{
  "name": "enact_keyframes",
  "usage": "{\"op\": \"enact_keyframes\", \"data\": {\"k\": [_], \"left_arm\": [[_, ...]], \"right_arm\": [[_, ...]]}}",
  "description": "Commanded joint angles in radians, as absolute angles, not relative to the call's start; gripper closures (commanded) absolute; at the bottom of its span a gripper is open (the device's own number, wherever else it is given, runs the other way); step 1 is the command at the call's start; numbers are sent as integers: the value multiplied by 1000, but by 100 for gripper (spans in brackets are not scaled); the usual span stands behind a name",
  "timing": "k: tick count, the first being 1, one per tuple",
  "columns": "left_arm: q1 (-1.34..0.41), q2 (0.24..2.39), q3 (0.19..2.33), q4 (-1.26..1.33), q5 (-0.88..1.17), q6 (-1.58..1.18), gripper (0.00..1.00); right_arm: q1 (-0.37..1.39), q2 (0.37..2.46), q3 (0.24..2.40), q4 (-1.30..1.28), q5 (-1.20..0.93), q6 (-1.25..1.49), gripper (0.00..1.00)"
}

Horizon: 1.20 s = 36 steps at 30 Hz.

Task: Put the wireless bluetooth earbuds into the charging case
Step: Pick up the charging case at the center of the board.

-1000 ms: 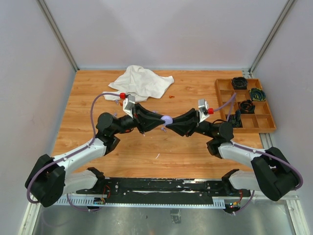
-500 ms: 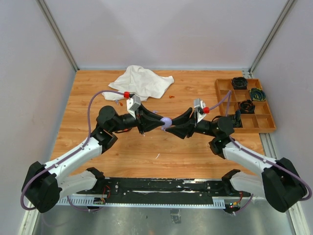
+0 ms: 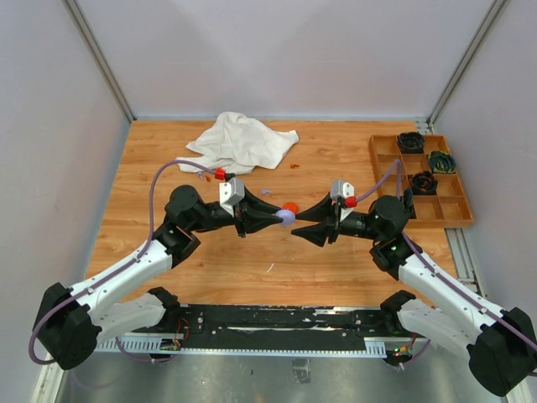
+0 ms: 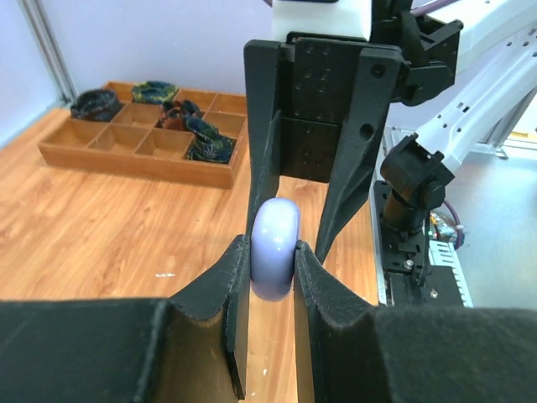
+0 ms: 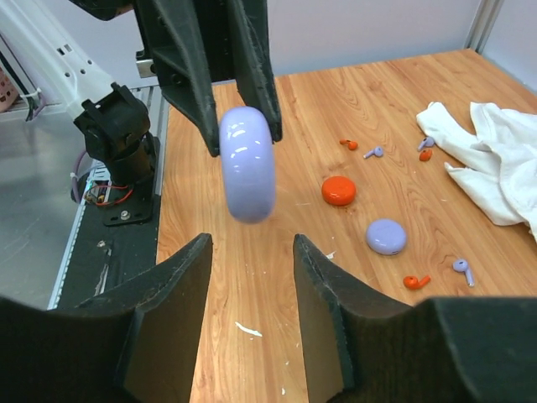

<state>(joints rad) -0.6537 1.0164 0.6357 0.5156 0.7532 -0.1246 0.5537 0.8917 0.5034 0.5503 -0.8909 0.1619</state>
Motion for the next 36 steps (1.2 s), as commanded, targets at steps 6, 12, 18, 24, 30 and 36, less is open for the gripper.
{"op": "enact_keyframes", "data": {"k": [6,12,18,24,30,36], "left_arm": [[-689,998,635,520,736,-18,93],[-707,1014,651,520,746,-9,94],[-718,1005,652,520,741,-7,95],[-719,988,648,520,726,-14,96],[-721,973,646,520,724,-20,97],[-722,966,647,526,725,-27,97]], "right_arm": [[566,883,478,687,-879,145,57],[593,899,486,708,-866,144,61],[604,927,488,733,-885,157,63],[608,937,479,746,-890,163,64],[609,942,468,773,-898,170,65],[611,954,461,804,-905,186,65]]}}
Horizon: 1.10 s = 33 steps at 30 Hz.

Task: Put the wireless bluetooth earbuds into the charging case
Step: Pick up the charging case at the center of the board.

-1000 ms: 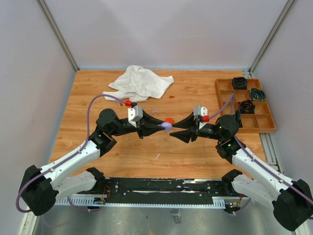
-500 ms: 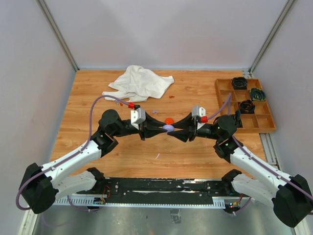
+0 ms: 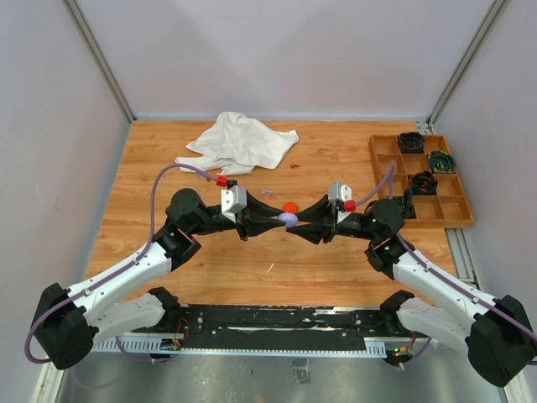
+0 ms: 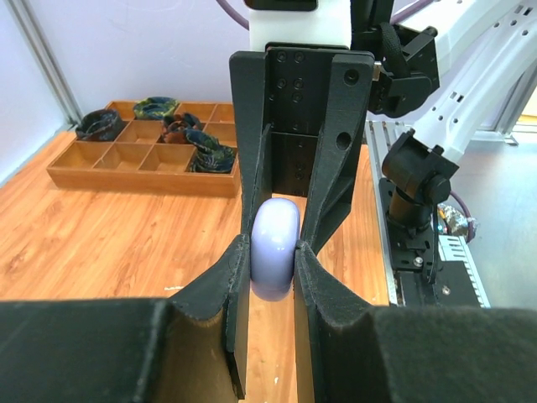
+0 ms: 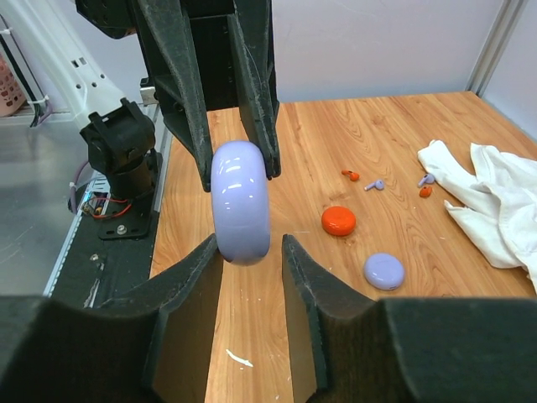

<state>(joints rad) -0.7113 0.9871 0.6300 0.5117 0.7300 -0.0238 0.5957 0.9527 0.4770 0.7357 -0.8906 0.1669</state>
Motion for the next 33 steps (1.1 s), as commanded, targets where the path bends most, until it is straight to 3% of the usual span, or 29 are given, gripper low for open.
{"op": "enact_keyframes", "data": {"k": [1,12,21,25,28,33], "left_arm": [[-722,966,646,526,726,-29,97],[-729,974,648,532,724,-35,97],[-732,976,647,535,721,-37,95],[-732,967,641,535,694,-43,85],[-732,966,636,535,674,-55,68],[-732,964,632,514,651,-58,49]], "right_arm": [[611,953,460,811,-906,188,65],[612,962,448,872,-911,222,65],[613,988,445,910,-918,248,78],[613,989,438,911,-917,244,87],[612,989,435,918,-913,239,93],[612,988,431,925,-911,234,95]]}}
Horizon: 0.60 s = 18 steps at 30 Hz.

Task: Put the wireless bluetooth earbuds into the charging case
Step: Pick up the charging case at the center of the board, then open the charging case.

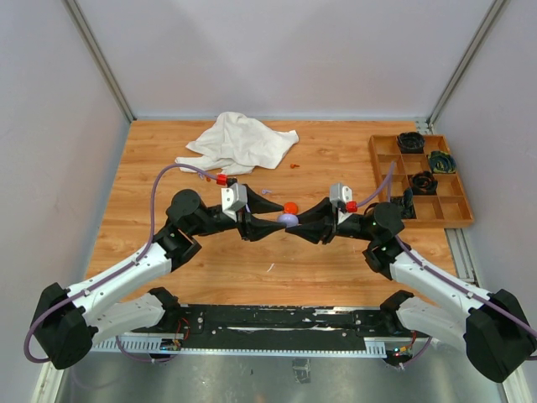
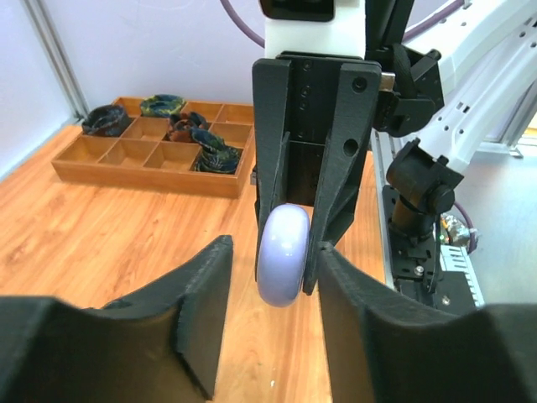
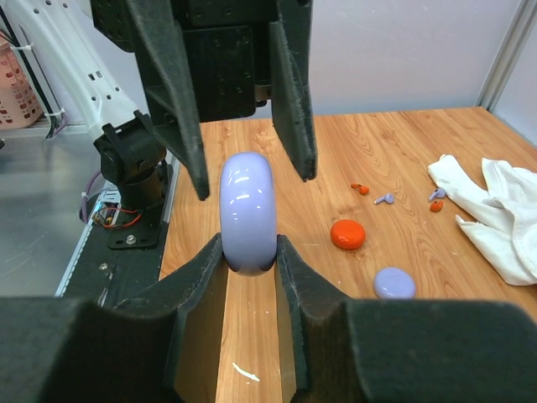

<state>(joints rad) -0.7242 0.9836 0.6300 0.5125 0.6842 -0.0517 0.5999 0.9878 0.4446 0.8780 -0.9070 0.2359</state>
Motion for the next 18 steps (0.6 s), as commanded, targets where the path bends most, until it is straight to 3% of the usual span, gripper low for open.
{"op": "enact_keyframes", "data": {"k": [1,10,18], "left_arm": [[-732,962,630,509,645,-57,47],[-732,974,645,454,595,-42,33],[-732,987,673,441,565,-71,30]], "right_arm": [[612,987,431,925,-911,235,95],[612,985,431,925,-913,230,96],[613,983,428,915,-921,213,97]]}}
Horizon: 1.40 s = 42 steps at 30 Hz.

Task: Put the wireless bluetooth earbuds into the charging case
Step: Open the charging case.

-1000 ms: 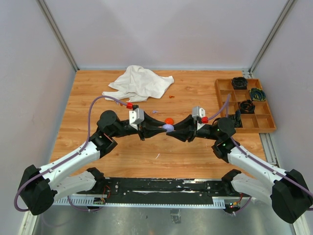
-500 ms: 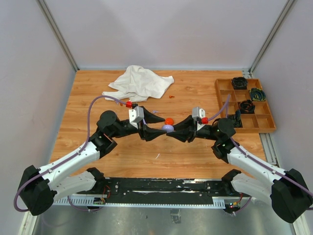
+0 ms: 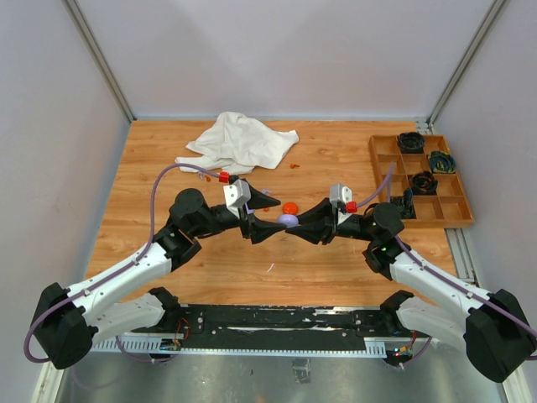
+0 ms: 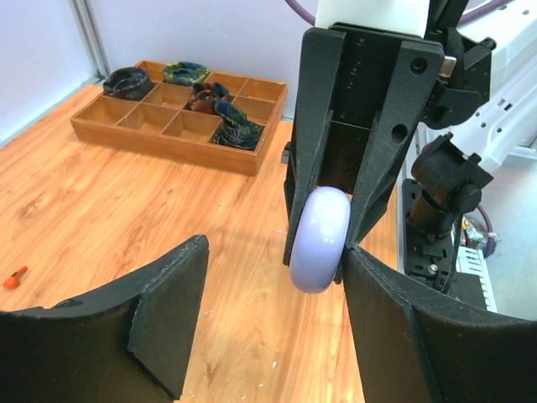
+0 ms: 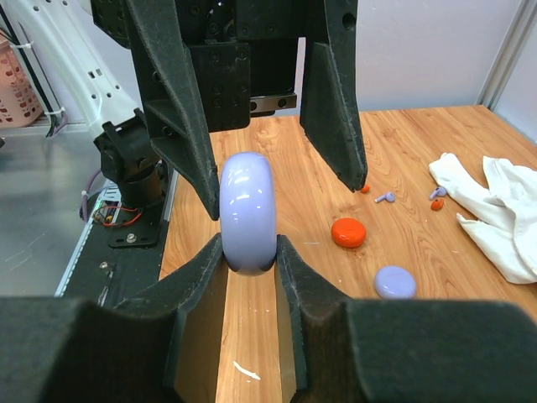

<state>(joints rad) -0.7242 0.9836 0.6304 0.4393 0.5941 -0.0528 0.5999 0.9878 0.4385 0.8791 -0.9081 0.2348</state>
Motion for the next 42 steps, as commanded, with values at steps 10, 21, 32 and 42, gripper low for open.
{"op": "enact_keyframes", "data": {"k": [10,21,32,42], "left_arm": [[-732,1000,727,399,513,-124,28],[-732,1023,759,340,435,-120,26],[-730,1060,769,335,390,-129,25],[-728,1014,828,246,292,-166,21]], "right_arm": [[612,979,423,890,-931,180,98],[612,968,428,889,-943,188,98],[612,969,425,899,-930,196,99],[611,959,388,804,-796,106,99]]}}
